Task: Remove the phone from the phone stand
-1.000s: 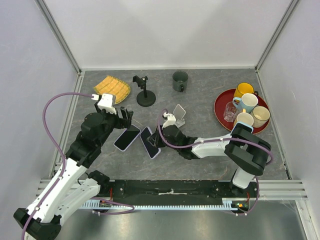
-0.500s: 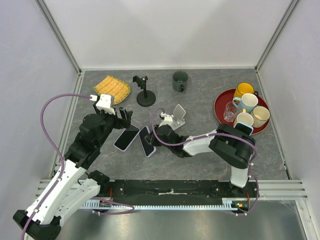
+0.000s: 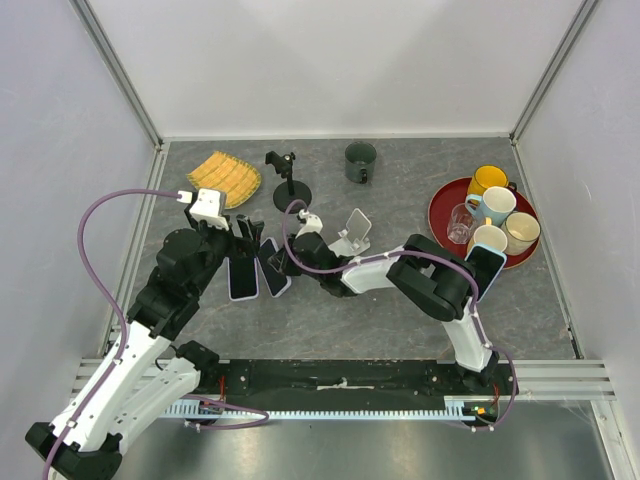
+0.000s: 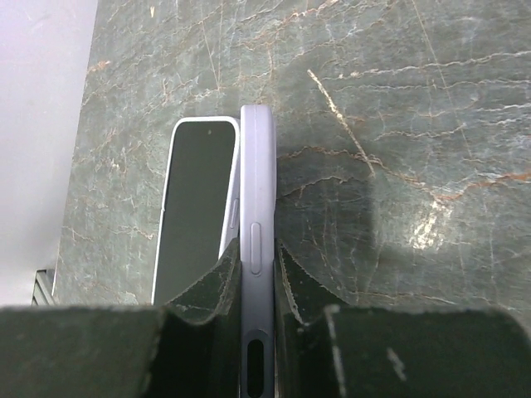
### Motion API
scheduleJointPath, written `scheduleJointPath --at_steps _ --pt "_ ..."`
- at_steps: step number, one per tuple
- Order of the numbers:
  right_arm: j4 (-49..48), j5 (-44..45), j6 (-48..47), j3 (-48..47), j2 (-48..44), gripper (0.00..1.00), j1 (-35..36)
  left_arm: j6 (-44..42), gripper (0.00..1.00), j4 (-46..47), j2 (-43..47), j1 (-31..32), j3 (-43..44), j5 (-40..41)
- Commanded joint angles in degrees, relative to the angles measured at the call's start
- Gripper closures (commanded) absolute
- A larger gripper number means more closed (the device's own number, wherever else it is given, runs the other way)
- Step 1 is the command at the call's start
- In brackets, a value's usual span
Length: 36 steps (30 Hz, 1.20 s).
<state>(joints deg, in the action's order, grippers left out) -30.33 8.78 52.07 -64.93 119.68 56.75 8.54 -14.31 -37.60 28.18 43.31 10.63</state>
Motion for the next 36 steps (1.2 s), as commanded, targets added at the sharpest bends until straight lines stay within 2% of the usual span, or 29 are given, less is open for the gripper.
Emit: scheduleJointPath --at_steps 1,6,17,21,25,29,36 --pt "-4.7 -1.8 0.8 -1.8 0.0 0.87 -0.2 1.0 0.15 0.9 0.3 -0.2 0.3 1.3" --pt "-5.3 -2.5 1.3 1.9 -0.8 0.69 -0.3 1.1 0.16 0.9 0.2 -0.2 0.3 1.2" --pt "0.3 -2.0 -5.4 7.2 -6.1 0.48 -0.2 1.0 0.16 0.9 -0.1 -0.2 0.3 1.6" --pt "5.9 -2.3 -9.0 6.1 -7.6 0.45 -0.3 1.0 0.16 0.9 -0.1 -0.2 0.3 1.6" --pt "11.3 -3.5 -12.2 3.4 -7.0 0.37 0.2 1.0 0.16 0.9 0.0 -0.2 0.3 1.5" --pt "12.9 -5.2 -13.0 1.1 -5.2 0.25 1.2 0.9 0.16 0.9 0.3 -0.2 0.4 1.6" --pt "15.2 -8.1 -14.8 -3.5 -3.6 0.16 1.8 0.9 0.16 0.8 0.5 -0.2 0.3 1.8"
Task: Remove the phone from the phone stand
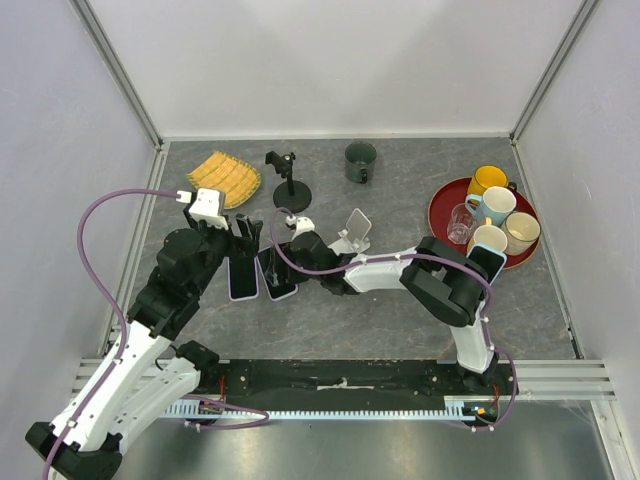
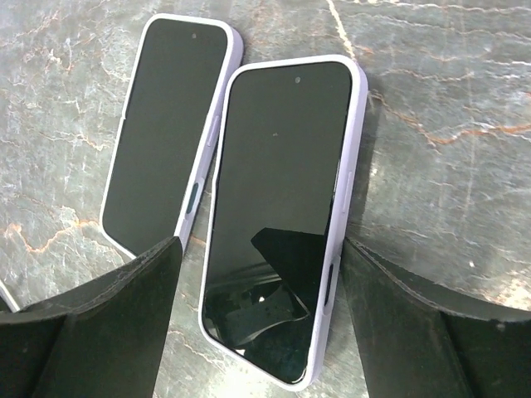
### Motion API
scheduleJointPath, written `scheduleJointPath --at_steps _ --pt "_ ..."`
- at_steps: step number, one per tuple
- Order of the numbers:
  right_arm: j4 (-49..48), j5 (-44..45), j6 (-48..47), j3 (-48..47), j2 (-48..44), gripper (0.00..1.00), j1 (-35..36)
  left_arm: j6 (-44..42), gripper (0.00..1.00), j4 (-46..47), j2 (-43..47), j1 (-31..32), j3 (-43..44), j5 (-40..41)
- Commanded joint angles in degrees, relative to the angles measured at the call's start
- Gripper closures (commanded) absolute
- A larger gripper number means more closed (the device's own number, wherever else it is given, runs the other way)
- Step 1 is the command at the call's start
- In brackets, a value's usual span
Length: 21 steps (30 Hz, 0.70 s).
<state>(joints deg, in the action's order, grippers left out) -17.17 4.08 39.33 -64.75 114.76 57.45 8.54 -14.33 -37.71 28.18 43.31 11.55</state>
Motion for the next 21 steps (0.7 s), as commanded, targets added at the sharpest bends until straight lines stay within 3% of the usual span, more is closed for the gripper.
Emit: scheduleJointPath --at_steps 1,8,15,21 --pt "2.5 -3.5 -2.4 -4.0 1.4 0.15 1.2 0.9 0.16 0.9 0.6 -0.2 0.3 0.8" --pt "7.2 2.1 -7.1 -3.3 -4.2 0.02 1.3 1.0 0.16 0.8 0.9 -0.2 0.3 0.8" --pt "13.8 11.0 -12.6 -4.3 -11.4 0.02 0.7 1.1 0.16 0.8 1.4 -0.2 0.3 1.2" --pt "22.6 24.2 -14.5 -6.8 -18.8 0.02 -1.4 1.2 0.16 0.9 2.6 -0.2 0.2 1.8"
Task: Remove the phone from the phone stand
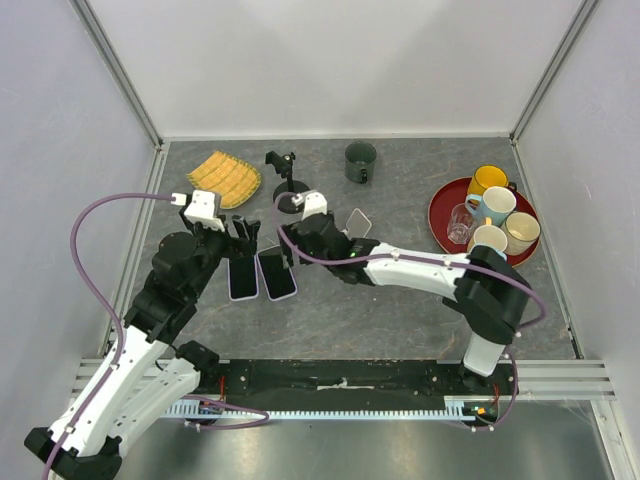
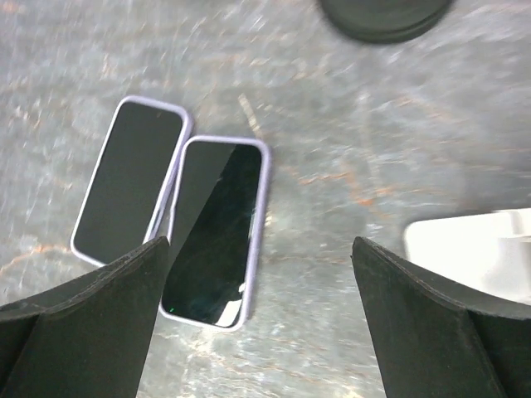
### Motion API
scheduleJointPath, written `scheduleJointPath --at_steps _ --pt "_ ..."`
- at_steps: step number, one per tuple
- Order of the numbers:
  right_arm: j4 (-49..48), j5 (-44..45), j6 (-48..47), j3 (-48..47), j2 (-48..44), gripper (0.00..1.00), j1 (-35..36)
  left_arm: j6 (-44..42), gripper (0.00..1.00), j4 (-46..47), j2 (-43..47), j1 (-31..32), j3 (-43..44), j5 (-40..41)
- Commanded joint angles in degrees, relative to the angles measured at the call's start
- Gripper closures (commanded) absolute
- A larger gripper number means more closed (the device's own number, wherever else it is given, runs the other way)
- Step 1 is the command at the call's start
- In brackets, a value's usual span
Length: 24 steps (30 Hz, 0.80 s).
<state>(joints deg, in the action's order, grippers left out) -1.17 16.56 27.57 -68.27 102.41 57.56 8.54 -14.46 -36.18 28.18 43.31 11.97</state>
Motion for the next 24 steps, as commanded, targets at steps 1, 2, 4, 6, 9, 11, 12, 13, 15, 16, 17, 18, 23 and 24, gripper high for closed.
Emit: scheduleJointPath --at_steps 1,2,4,6,9,11,12,13,15,16,17,18,23,24 --pt "7.1 13.7 -3.6 -3.1 -7.6 0.02 -1.6 1.2 0.16 1.0 1.1 -0.2 0.2 1.4" --pt "7.5 19.2 -4.5 -2.7 -10.4 0.02 -1.8 1.3 0.16 1.0 1.2 -0.2 0.2 1.5" --pt "7.2 24.6 -3.8 0.2 -16.2 0.02 -2.4 1.3 0.16 1.1 1.4 -0.2 0.2 1.4" --pt "5.4 27.0 -5.3 4.3 -20.2 0.02 -3.9 1.3 0.16 1.0 1.6 -0.2 0.2 1.4" --pt "8.3 27.7 -5.5 7.4 -26.9 0.02 -8.0 1.3 0.16 1.1 1.7 -0.2 0.0 1.7" --pt "13.7 28.4 -5.2 8.1 -30.8 0.02 -11.2 1.3 0.16 1.1 1.9 -0.2 0.0 1.5" --pt "15.7 30.0 -5.1 8.4 -31.9 0.02 -12.3 1.4 0.16 1.2 1.7 -0.2 0.0 1.4" --pt "17.5 30.8 -5.0 8.7 -33.8 0.02 -13.9 1.4 0.16 1.2 1.8 -0.2 0.0 1.3" --pt "23.6 32.8 -4.2 8.9 -35.7 0.02 -15.8 1.3 0.16 1.2 1.7 -0.2 0.0 1.2" --pt "25.8 33.6 -2.5 8.8 -36.9 0.02 -18.1 1.4 0.16 1.1 1.8 -0.2 0.0 1.1" --pt "30.3 33.5 -1.7 8.4 -37.5 0.02 -19.3 1.4 0.16 1.1 1.7 -0.2 0.0 1.2" --pt "32.2 33.4 -1.0 8.3 -38.2 0.02 -20.5 1.4 0.16 1.1 1.7 -0.2 0.1 1.2" --pt "41.2 31.3 2.7 9.6 -42.4 0.02 -28.5 1.5 0.16 1.1 2.1 -0.2 0.0 0.8" --pt "42.1 30.9 3.1 9.8 -42.9 0.02 -29.9 1.5 0.16 1.1 2.2 -0.2 0.1 0.7"
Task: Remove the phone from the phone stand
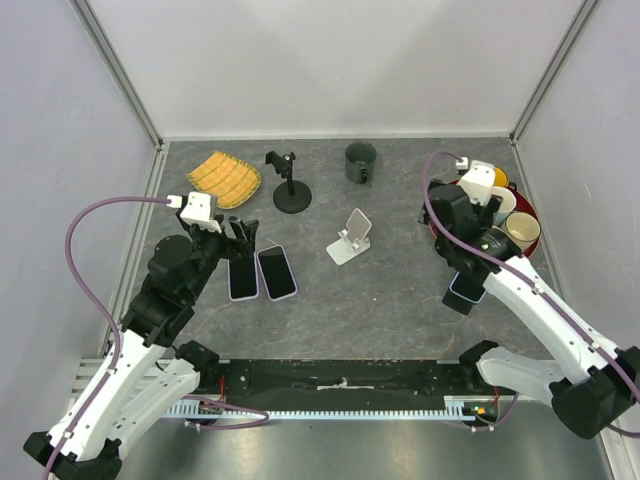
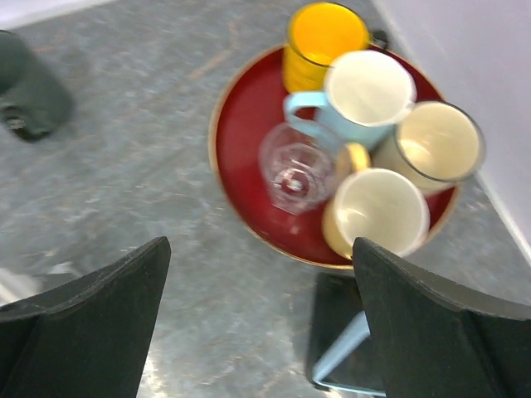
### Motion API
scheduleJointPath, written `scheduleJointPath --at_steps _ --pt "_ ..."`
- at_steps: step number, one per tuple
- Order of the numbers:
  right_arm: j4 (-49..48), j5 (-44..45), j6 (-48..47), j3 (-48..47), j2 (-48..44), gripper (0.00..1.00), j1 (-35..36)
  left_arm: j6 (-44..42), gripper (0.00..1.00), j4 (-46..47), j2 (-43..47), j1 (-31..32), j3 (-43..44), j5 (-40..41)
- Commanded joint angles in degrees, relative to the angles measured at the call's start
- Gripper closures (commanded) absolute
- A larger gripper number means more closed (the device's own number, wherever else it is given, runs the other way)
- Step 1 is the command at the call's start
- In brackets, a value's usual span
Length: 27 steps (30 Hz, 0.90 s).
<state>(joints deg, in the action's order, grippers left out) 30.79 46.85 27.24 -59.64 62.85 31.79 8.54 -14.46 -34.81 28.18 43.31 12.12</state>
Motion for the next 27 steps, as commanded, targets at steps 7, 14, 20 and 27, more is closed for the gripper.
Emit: scheduleJointPath --at_steps 7,14,20,27 --pt "13.9 -3.1 4.7 2.6 -6.7 0.02 -15.6 1.7 0.16 1.2 0.7 -0.2 0.1 -0.3" --pt "14.6 -5.2 4.8 5.5 -8.8 0.02 -18.5 1.6 0.16 1.2 0.6 -0.2 0.1 -0.3" --pt "13.9 -10.3 5.8 8.8 -9.5 0.02 -18.8 1.7 0.16 1.1 0.0 -0.3 0.0 -0.6" --pt "12.6 -11.7 6.5 12.6 -12.1 0.05 -18.8 1.9 0.16 1.1 -0.8 -0.2 0.0 -1.0"
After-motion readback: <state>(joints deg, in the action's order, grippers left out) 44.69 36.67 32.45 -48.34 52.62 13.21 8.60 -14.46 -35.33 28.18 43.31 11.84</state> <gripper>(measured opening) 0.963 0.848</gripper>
